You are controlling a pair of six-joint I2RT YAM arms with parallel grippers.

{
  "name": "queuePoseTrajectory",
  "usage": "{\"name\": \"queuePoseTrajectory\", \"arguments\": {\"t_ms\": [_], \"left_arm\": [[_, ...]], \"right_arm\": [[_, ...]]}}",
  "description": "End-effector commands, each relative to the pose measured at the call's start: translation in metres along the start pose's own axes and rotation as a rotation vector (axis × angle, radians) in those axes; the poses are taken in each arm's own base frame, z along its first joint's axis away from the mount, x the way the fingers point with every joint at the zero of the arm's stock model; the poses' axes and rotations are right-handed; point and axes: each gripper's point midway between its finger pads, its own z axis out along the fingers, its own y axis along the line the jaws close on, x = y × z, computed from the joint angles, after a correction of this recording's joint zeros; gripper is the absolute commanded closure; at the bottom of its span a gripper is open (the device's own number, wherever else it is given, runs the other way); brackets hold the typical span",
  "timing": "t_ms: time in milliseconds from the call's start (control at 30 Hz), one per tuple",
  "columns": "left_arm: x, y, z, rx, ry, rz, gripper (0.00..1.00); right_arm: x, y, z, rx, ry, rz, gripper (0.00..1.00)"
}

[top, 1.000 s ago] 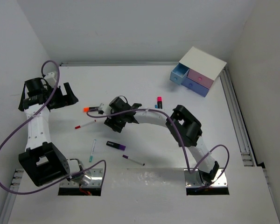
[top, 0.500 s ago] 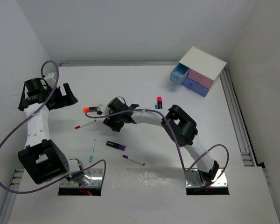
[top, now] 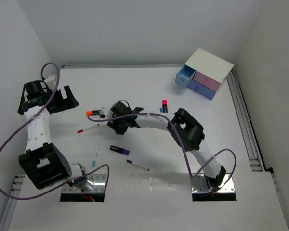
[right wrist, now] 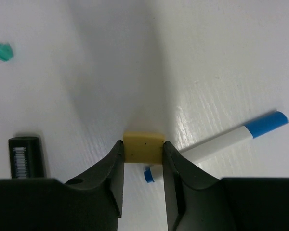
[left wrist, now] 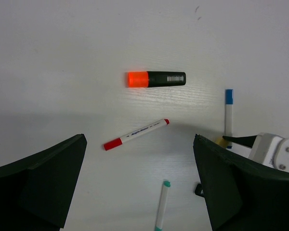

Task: Sort the stationery into containers
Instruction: Pick up the stationery from the center of the board, then place the stationery in the drawer.

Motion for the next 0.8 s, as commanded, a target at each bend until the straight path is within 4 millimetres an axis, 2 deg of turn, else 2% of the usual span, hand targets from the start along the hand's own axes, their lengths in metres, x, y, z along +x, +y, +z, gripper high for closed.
{"name": "queuePoseTrajectory", "arguments": {"t_ms": [0, 67, 100, 167, 200, 267, 300, 367, 400, 467, 500, 567, 600, 700, 767], "left_arm": [[-0.030, -0.001, -0.012, 0.002, -0.076, 0.065, 0.00], [-0.039, -0.002, -0.016, -0.002, -0.098, 0.084, 0.00], [-0.047, -0.003, -0.019, -0.001, -0.117, 0.094, 0.00], [-0.052, -0.006, -0.021, 0.005, -0.128, 0.104, 0.00], [-0.054, -0.008, -0.021, 0.009, -0.133, 0.109, 0.00], [-0.053, -0.015, -0.020, 0.018, -0.129, 0.124, 0.00], [-0.052, -0.017, -0.018, 0.018, -0.127, 0.129, 0.00], [-0.049, -0.027, -0.016, 0.030, -0.126, 0.150, 0.00], [-0.051, -0.029, -0.015, 0.032, -0.134, 0.152, 0.00], [-0.051, -0.038, -0.012, 0.043, -0.140, 0.169, 0.00], [-0.051, -0.041, -0.011, 0.047, -0.139, 0.172, 0.00], [-0.050, -0.048, -0.007, 0.056, -0.134, 0.189, 0.00], [-0.051, -0.051, -0.006, 0.060, -0.134, 0.196, 0.00], [-0.050, -0.057, -0.002, 0.060, -0.123, 0.177, 0.00], [-0.050, -0.059, -0.002, 0.058, -0.120, 0.182, 0.00]], "right_arm": [[-0.079, -0.007, -0.063, 0.038, -0.201, 0.007, 0.91], [-0.086, -0.033, -0.085, 0.083, -0.231, 0.044, 0.92], [-0.091, -0.058, -0.107, 0.127, -0.261, 0.078, 0.92], [-0.086, -0.087, -0.128, 0.176, -0.269, 0.108, 0.93], [-0.081, -0.122, -0.152, 0.238, -0.288, 0.148, 0.95], [-0.069, -0.154, -0.175, 0.294, -0.289, 0.194, 0.97], [-0.057, -0.186, -0.198, 0.352, -0.299, 0.236, 0.99], [-0.043, -0.214, -0.221, 0.409, -0.299, 0.267, 1.00], [-0.026, -0.243, -0.240, 0.471, -0.301, 0.306, 1.00], [-0.013, -0.268, -0.258, 0.525, -0.300, 0.323, 1.00], [0.001, -0.288, -0.270, 0.566, -0.296, 0.350, 1.00], [0.011, -0.309, -0.283, 0.606, -0.302, 0.364, 1.00], [0.023, -0.324, -0.293, 0.635, -0.299, 0.391, 1.00], [0.040, -0.354, -0.305, 0.672, -0.303, 0.442, 1.00], [0.049, -0.363, -0.307, 0.685, -0.299, 0.460, 1.00]]}}
